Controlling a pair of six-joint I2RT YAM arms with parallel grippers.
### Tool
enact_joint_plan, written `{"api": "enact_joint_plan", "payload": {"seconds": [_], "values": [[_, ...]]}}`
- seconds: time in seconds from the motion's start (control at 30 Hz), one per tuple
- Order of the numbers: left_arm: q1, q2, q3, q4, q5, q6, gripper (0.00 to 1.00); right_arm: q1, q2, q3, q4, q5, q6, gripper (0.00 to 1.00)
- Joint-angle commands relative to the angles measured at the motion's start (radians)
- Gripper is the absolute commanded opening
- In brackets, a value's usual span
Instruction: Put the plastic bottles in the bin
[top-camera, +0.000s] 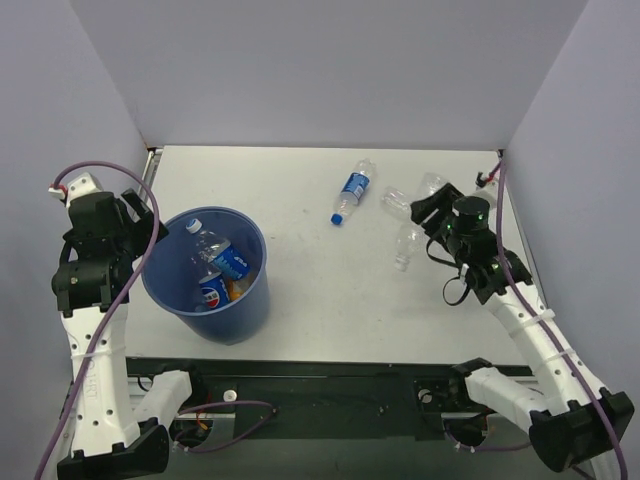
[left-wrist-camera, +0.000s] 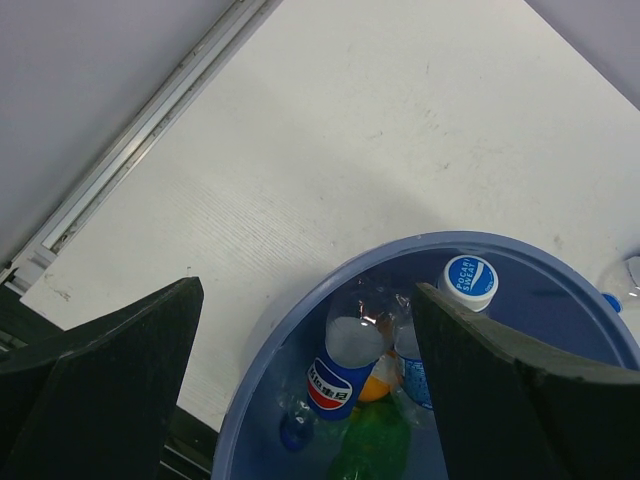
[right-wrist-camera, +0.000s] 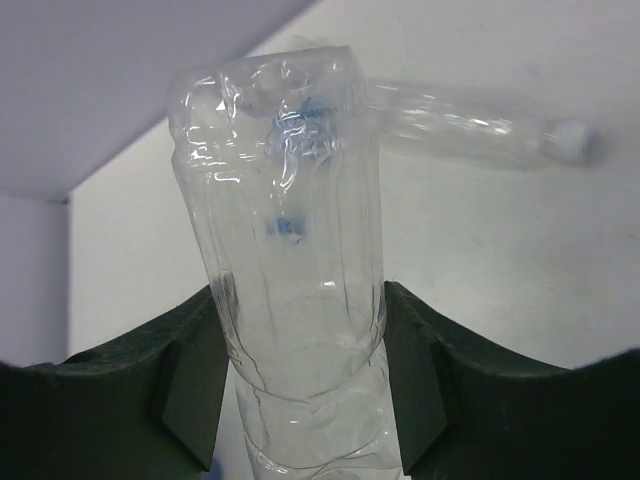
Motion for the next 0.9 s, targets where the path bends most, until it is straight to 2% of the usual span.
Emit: {"api": "enact_joint_plan", "payload": {"seconds": [0.0,0.1,0.17,0.27,0.4,0.57,0.63,0.7,0.73,0.77,0.83,0.87], "values": [[0.004,-0.004,-0.008,0.054,0.021,-0.011,0.97,0.218,0.083,0.246,0.128,0.001,-0.023,0.38],[0.004,-0.012,-0.003,0.05,0.02,-0.01,0.97,0.354,0.21,0.389,0.193,-0.007,-0.078,0.38],[0.006,-0.022,0.003,0.037,0.01,-0.011,0.97,0.47,0.338,0.552,0.238,-0.023,-0.093,0.38],[0.006,-0.03,0.012,0.022,-0.003,-0.008,0.97,0.564,0.437,0.677,0.276,-0.04,-0.123,0.38],[0.006,-0.039,0.022,0.002,-0.028,-0.003,0.97,0.65,0.583,0.864,0.27,-0.068,-0.143,0.39],[0.006,-0.044,0.022,-0.009,-0.045,-0.003,0.97,0.73,0.719,0.964,0.233,-0.1,-0.146,0.4],[0.006,-0.039,0.02,-0.009,-0.045,-0.005,0.97,0.765,0.753,0.981,0.218,-0.109,-0.156,0.45],[0.006,-0.035,0.022,-0.007,-0.046,-0.005,0.97,0.802,0.785,1.003,0.194,-0.12,-0.167,0.61],[0.004,-0.032,0.02,-0.006,-0.046,-0.005,0.97,0.817,0.804,1.018,0.177,-0.126,-0.172,0.65],[0.006,-0.032,0.022,-0.004,-0.048,-0.006,0.97,0.829,0.813,1.029,0.169,-0.142,-0.175,0.75],[0.006,-0.029,0.023,-0.004,-0.048,-0.005,0.97,0.839,0.822,1.047,0.141,-0.142,-0.192,0.85],[0.006,-0.027,0.023,-0.001,-0.048,-0.005,0.97,0.839,0.816,1.046,0.141,-0.142,-0.201,0.87]]}}
